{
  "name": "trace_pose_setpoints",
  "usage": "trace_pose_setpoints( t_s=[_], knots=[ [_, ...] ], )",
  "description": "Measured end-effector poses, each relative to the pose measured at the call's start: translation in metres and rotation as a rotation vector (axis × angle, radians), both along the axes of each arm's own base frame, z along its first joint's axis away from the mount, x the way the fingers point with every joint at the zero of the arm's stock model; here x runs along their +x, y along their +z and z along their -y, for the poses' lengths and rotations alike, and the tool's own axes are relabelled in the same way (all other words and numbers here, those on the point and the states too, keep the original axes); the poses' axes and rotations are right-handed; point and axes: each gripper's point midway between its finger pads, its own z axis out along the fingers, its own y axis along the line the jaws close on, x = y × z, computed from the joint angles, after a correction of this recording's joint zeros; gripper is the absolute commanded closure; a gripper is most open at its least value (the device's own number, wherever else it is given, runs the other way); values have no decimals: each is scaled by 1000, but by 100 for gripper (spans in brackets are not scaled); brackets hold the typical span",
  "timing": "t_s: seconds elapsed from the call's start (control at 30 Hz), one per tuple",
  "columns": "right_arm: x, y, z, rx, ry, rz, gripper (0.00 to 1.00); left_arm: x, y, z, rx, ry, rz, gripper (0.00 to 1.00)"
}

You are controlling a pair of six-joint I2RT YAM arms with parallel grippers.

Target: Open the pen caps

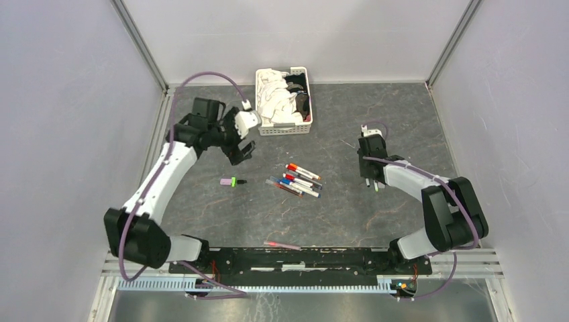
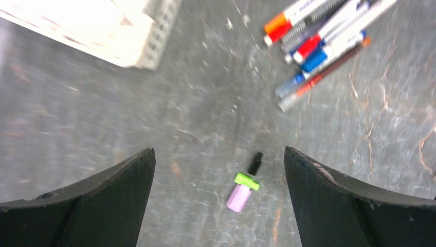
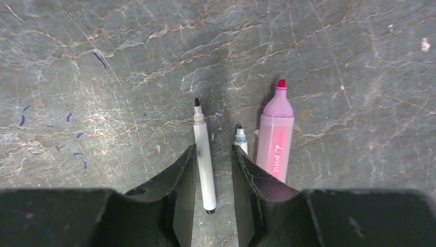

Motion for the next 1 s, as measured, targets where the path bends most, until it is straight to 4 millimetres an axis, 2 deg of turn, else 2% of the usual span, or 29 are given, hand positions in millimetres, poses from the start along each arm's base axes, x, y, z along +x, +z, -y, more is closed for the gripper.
trace_pose_setpoints(
  t_s=[0.07, 0.17, 0.27, 0.4, 0.43, 0.5, 0.63, 0.8, 1.0],
  knots=[
    [-1, 6, 2, -2, -5, 14, 66, 4, 41, 2, -41, 14, 83, 0],
    [0, 21, -1, 3, 3, 54, 66, 1, 88, 1, -89, 50, 182, 0],
    [6, 38, -18, 18, 53, 98, 64, -8, 115, -5, -115, 98, 247, 0],
    [16, 58, -67, 72, 224, 136, 63, -19, 136, -12, -146, 142, 306, 0],
    [19, 62, -81, 88, 271, 143, 63, -20, 138, -12, -151, 147, 312, 0],
    [25, 69, -123, 129, 414, 157, 64, -23, 134, -12, -156, 153, 299, 0],
    [26, 61, -175, 175, 593, 125, 67, -25, 108, -11, -133, 149, 210, 0],
    [31, 41, -202, 197, 682, 64, 68, -35, 70, -13, -102, 165, 85, 0],
    [32, 19, -220, 192, 731, 11, 68, -42, 63, -13, -103, 174, 39, 0]
  ],
)
